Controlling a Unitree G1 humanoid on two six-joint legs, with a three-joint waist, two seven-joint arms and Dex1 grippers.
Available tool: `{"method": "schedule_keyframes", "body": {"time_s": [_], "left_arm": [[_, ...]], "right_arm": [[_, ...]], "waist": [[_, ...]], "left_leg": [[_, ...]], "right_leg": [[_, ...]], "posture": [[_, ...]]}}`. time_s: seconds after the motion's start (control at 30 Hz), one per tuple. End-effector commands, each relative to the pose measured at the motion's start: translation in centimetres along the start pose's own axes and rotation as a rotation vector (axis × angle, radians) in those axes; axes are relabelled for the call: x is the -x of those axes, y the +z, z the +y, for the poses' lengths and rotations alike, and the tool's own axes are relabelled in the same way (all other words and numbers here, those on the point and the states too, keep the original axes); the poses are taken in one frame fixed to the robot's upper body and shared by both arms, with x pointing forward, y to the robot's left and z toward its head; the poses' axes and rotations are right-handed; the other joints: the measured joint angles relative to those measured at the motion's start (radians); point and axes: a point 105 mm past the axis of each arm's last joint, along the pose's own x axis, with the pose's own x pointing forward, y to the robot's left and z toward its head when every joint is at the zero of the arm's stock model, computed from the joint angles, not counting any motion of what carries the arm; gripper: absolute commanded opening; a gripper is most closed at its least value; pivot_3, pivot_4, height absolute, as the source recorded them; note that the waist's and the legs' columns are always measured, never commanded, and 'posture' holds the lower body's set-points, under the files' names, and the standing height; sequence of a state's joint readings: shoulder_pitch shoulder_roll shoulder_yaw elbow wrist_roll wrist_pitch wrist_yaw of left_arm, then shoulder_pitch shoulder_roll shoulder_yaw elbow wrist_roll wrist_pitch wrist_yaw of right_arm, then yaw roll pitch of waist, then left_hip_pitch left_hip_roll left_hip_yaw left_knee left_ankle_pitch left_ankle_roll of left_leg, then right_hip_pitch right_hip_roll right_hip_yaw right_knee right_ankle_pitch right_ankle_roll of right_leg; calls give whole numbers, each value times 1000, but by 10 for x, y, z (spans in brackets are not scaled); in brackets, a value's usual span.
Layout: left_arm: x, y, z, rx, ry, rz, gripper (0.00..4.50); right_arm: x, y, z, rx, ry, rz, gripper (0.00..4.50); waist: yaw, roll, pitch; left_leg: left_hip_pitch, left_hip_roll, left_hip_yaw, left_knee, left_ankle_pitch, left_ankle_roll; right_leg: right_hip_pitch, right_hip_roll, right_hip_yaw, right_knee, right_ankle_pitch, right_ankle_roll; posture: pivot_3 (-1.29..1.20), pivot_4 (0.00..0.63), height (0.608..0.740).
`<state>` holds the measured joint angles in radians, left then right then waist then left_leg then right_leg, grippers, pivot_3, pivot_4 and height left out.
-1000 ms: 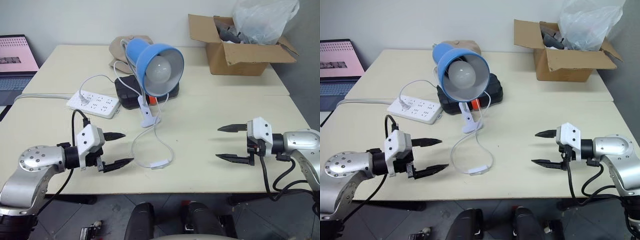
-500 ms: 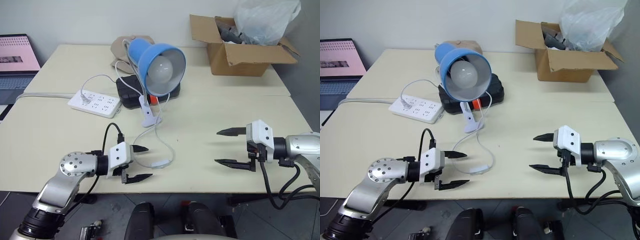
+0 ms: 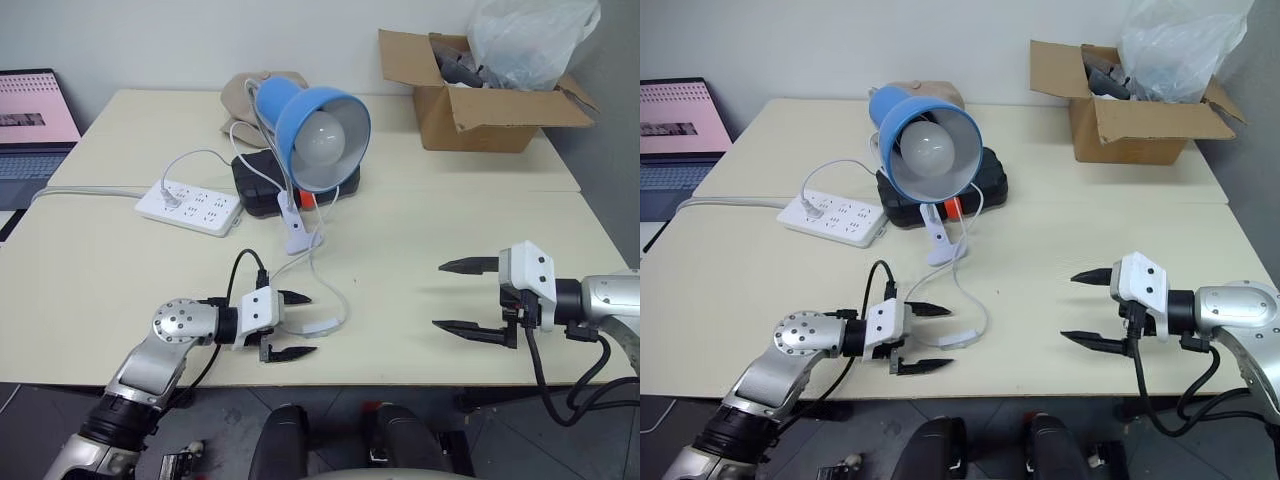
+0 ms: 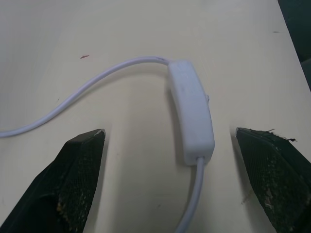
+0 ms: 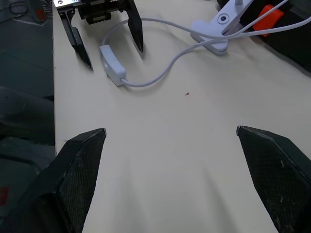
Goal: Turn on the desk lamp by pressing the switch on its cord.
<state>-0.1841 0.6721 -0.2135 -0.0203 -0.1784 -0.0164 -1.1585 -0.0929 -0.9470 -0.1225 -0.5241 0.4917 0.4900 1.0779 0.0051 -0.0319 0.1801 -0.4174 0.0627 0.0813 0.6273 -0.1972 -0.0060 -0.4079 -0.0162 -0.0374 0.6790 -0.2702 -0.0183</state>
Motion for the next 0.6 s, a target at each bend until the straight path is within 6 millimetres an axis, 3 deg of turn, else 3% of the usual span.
{"method": "schedule_keyframes", "body": {"time_s": [0.03, 0.3, 0.53, 0.6], "left_arm": [[-2, 5, 3, -44, -7, -26, 3787], [-8, 3, 2, -62, -15, -29, 2000], [-8, 4, 2, -67, -22, -32, 644], [-7, 6, 3, -67, -27, -38, 442]], "right_arm": [[4, 10, -2, 41, -17, -6, 4500], [3, 11, -2, 47, -17, -9, 4500], [-2, 11, -3, 47, -26, -22, 4500], [-4, 11, -4, 38, -40, -25, 4500]], "waist": [[0, 0, 0], [-1, 0, 0], [-2, 0, 0], [-2, 0, 0]], "left_leg": [[0, 0, 0, 0, 0, 0], [0, 0, 0, 0, 0, 0], [0, 0, 0, 0, 0, 0], [0, 0, 0, 0, 0, 0]], "right_leg": [[0, 0, 0, 0, 0, 0], [0, 0, 0, 0, 0, 1], [0, 0, 0, 0, 0, 1], [0, 0, 0, 0, 0, 1]], "posture": [[0, 150, 740], [0, 150, 740], [0, 150, 740], [0, 150, 740]]}}
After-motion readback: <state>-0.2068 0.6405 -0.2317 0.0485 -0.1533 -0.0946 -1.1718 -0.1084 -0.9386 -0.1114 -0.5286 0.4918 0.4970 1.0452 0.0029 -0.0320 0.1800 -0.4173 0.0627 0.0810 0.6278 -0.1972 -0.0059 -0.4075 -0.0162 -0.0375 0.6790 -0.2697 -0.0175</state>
